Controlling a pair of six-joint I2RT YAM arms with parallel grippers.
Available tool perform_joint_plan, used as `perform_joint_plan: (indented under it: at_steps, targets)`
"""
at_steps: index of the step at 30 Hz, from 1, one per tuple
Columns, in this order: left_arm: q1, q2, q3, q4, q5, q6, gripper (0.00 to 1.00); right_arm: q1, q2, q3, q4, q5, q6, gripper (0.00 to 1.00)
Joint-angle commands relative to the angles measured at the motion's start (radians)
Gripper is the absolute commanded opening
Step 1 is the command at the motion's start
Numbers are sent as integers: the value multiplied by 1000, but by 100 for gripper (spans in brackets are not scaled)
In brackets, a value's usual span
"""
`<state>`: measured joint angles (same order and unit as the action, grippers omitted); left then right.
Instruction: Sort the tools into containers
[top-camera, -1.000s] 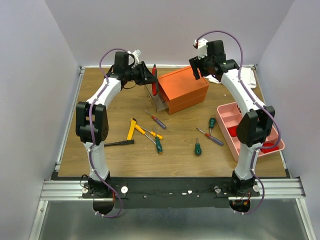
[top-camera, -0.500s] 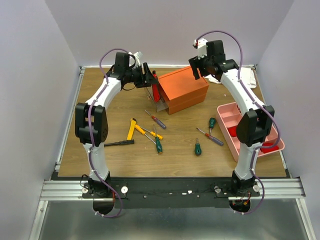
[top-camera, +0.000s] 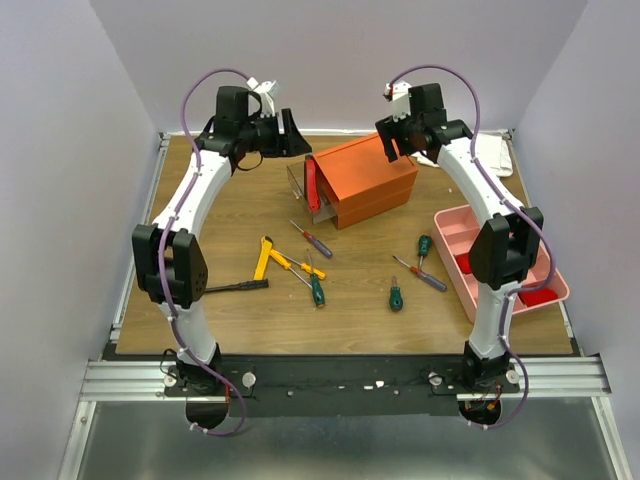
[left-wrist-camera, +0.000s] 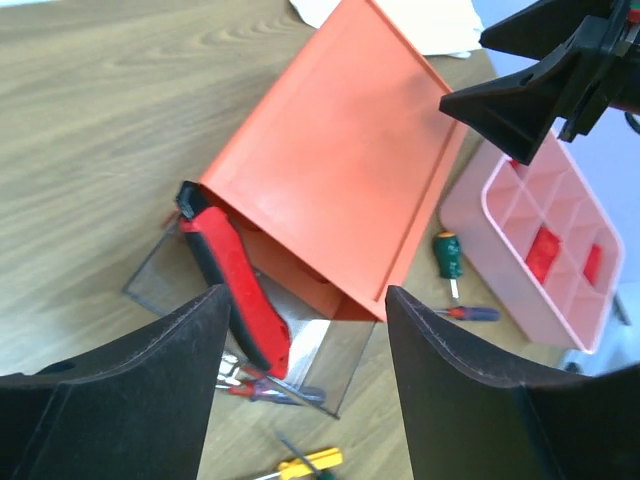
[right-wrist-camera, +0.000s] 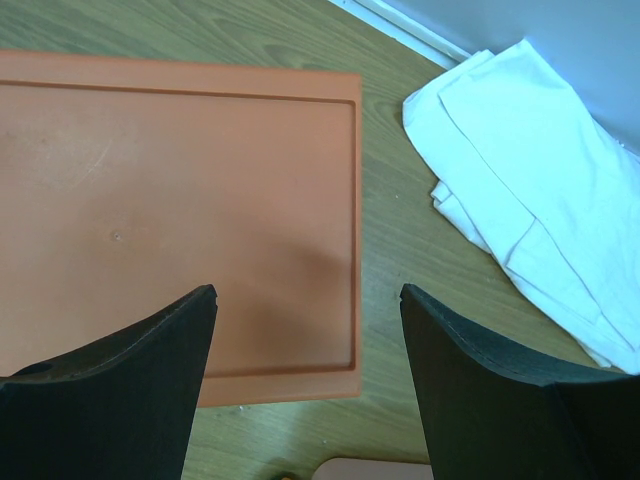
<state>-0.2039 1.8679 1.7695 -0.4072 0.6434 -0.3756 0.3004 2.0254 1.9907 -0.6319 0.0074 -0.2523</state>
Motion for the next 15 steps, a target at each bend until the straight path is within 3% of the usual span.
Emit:
perform_joint_plan:
  at_steps: [1, 5, 6, 8, 9, 15]
  targets:
    - [3, -61, -31, -47, -91, 133, 71, 8, 15, 26, -12, -30, 10, 82]
    - [4, 48, 49, -28, -99, 135, 44, 8, 25, 37, -14, -34, 11, 81]
    - [4, 74, 74, -30, -93, 136, 30, 8, 27, 37, -14, -35, 10, 80]
    - [1, 132, 120, -22, -84, 136, 19, 8, 26, 39, -14, -35, 5, 79]
    - [0, 146, 133, -21, -85, 138, 9, 8, 22, 36, -12, -32, 4, 79]
    - [-22, 218, 176, -16, -90, 135, 4, 8, -2, 11, -6, -14, -13, 78]
